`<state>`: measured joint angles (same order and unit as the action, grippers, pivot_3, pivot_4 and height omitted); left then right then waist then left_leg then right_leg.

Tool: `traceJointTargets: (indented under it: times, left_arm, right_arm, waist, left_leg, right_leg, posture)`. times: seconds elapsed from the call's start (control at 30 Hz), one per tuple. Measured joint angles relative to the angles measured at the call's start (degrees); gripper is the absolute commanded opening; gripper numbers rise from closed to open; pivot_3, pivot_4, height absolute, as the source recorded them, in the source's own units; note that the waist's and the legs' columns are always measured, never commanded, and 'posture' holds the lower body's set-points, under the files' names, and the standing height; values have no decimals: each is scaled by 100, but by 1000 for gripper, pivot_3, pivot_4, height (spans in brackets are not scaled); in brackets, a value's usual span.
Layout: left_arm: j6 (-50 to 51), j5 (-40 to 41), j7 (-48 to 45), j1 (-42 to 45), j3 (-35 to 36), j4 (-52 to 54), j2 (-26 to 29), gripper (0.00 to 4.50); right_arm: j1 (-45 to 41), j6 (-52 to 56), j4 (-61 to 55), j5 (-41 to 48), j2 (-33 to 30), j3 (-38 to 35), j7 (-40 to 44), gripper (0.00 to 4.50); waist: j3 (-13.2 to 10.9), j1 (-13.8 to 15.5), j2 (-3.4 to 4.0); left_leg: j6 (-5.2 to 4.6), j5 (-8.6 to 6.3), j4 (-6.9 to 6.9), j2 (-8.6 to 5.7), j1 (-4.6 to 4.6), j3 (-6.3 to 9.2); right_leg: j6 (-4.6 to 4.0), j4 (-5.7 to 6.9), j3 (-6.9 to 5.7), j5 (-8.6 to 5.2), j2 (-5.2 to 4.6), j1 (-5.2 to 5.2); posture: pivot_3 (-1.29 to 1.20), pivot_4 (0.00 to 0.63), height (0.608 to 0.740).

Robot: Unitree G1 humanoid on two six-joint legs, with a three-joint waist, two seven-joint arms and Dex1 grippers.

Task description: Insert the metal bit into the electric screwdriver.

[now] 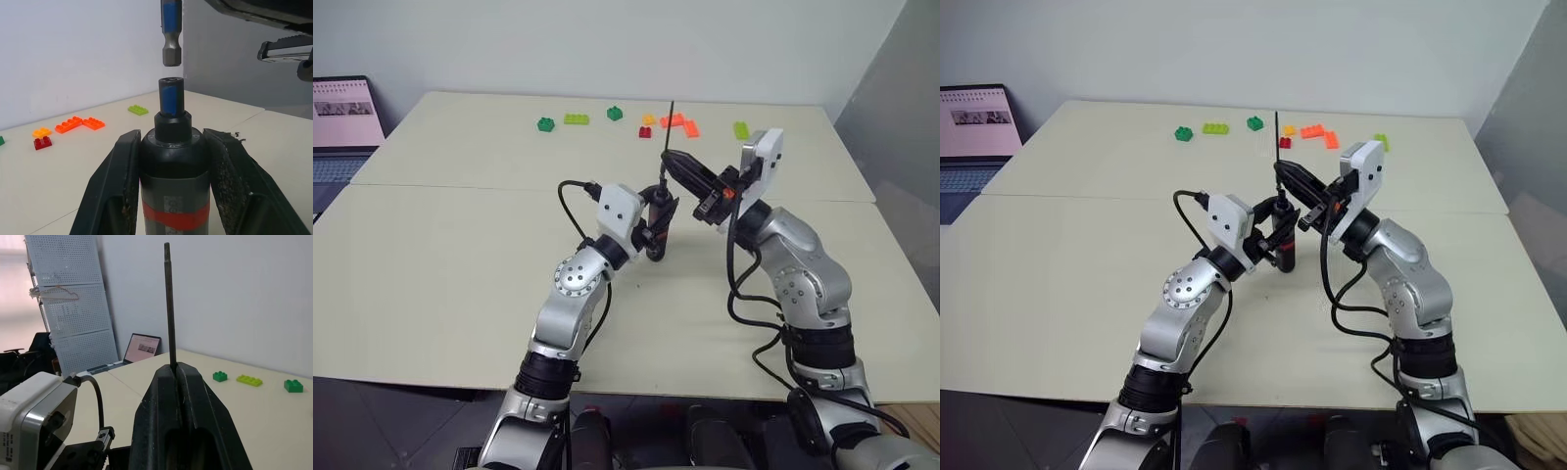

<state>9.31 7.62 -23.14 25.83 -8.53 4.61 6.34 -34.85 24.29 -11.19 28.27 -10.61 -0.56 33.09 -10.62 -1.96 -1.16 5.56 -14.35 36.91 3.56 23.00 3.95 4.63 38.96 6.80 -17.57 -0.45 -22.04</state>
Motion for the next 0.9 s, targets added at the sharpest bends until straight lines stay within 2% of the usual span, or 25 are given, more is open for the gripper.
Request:
traceJointTargets:
  times: [0.9]
  left_arm:
    - [-1,-1,-15,-24,-14,29,13,1637]
  right_arm:
    - [126,-162,-27,-58,-25,184,-92,0]
  waist:
    - [0,-3,0]
  left_leg:
    - [0,0,-1,0,-1,0]
  right_leg:
    - [0,-2,1,0,0,0]
  posture:
    - [0,150,740]
